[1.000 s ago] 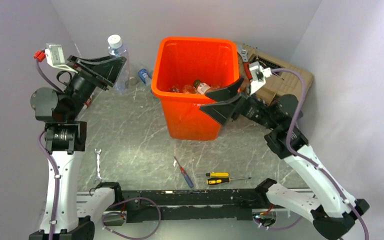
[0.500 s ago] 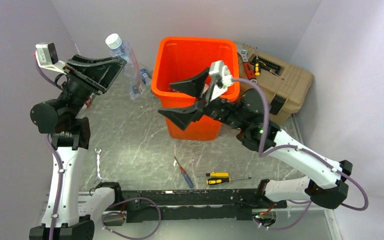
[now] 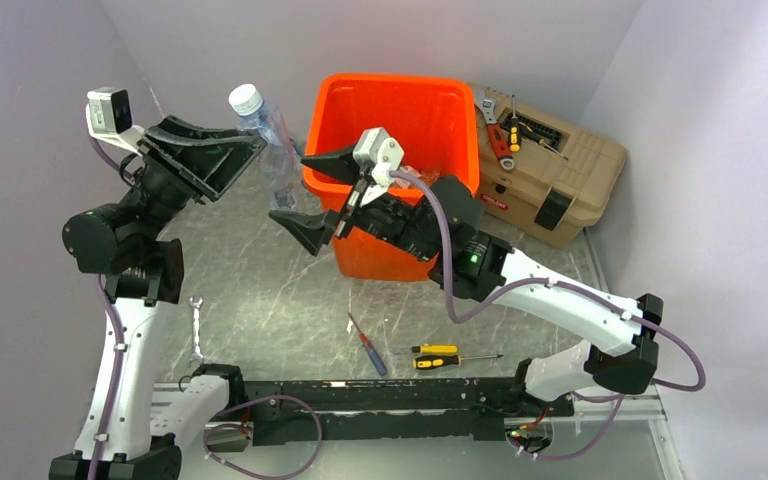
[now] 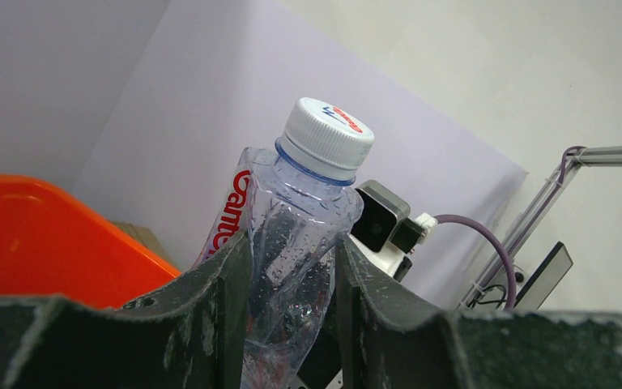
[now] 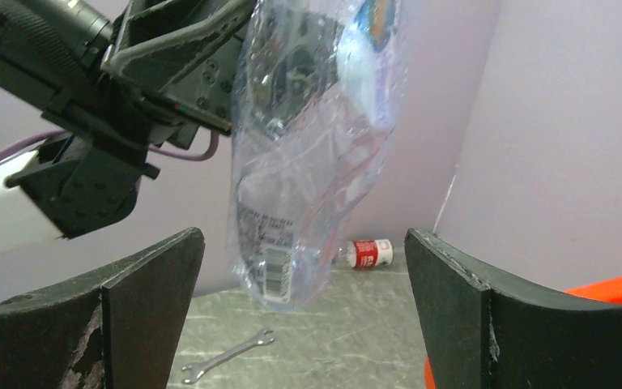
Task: Put the plastic bottles in the bin
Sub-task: Place the plastic bottle in the trash bin.
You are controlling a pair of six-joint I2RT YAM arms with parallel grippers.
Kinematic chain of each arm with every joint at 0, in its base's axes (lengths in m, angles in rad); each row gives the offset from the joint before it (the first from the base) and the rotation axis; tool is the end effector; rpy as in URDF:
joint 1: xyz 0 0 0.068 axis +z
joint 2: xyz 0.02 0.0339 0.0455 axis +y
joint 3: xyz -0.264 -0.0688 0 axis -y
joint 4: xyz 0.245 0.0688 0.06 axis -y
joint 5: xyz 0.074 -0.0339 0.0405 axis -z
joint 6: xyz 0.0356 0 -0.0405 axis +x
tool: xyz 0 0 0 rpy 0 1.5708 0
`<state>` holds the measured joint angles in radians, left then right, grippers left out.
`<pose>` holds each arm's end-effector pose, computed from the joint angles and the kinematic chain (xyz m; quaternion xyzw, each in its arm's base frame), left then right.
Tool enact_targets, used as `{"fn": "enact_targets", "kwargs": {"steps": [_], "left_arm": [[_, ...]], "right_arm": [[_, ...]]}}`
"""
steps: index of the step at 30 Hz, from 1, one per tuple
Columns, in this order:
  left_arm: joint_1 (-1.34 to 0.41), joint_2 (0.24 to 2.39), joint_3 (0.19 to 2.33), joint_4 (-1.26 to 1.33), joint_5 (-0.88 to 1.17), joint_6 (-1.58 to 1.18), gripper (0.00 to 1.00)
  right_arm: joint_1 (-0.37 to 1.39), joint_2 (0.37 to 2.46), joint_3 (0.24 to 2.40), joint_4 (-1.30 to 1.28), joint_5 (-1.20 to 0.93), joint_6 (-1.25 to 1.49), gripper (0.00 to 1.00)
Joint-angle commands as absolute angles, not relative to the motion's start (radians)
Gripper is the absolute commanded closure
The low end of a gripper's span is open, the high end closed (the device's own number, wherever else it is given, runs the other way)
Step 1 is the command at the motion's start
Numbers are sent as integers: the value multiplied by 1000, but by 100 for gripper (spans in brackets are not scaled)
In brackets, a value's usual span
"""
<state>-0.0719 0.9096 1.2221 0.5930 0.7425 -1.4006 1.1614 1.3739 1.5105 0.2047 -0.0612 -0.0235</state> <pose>0.1324 -0.0337 0.5331 0.0824 0.4510 -0.6792 0.5731 0.1199 0.2817 0.5019 -0.3426 0.4643 0.4548 0.6784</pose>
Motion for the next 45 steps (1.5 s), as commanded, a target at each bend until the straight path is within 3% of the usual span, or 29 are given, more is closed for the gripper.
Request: {"fn": "enact_targets", "kwargs": {"steps": [1, 6, 13, 22, 28, 29, 30, 32, 33, 34, 40, 45], "left_arm": [[-83, 896, 1250, 623, 764, -1419, 100], [-89, 890, 1256, 621, 768, -1424, 100], [-101, 879, 1250, 610, 775, -1410, 100], [-112, 879, 1257, 593, 784, -1388, 100], [-114, 878, 1253, 591, 787, -1384, 100], [-114, 876, 1252, 593, 788, -1382, 92], [-114, 875, 1250, 594, 789, -1377, 77], [-114, 869, 1257, 558, 794, -1351, 35], [-114, 864, 1269, 517, 795, -1323, 14], [-114, 862, 1287, 460, 798, -1281, 3], [-116, 850, 1478, -56, 724, -789, 0], [-127, 855, 1498, -49, 758, -621, 1]], "right_arm": [[1167, 1402, 1588, 275, 15, -68, 0], [1167, 1449, 1640, 264, 20, -89, 2], [1167, 1487, 1667, 255, -42, -83, 16], [1167, 1490, 1657, 273, -75, -78, 60], [1167, 1482, 1649, 276, -81, -77, 77], [1167, 1482, 1650, 273, -80, -75, 81], [1167, 1481, 1652, 268, -78, -76, 86], [1167, 1472, 1653, 253, -59, -75, 100], [1167, 1465, 1654, 237, -48, -79, 100], [1167, 1453, 1652, 218, -38, -85, 100], [1167, 1344, 1593, 35, 58, -141, 100], [1167, 1274, 1536, -66, 146, -151, 100]]}}
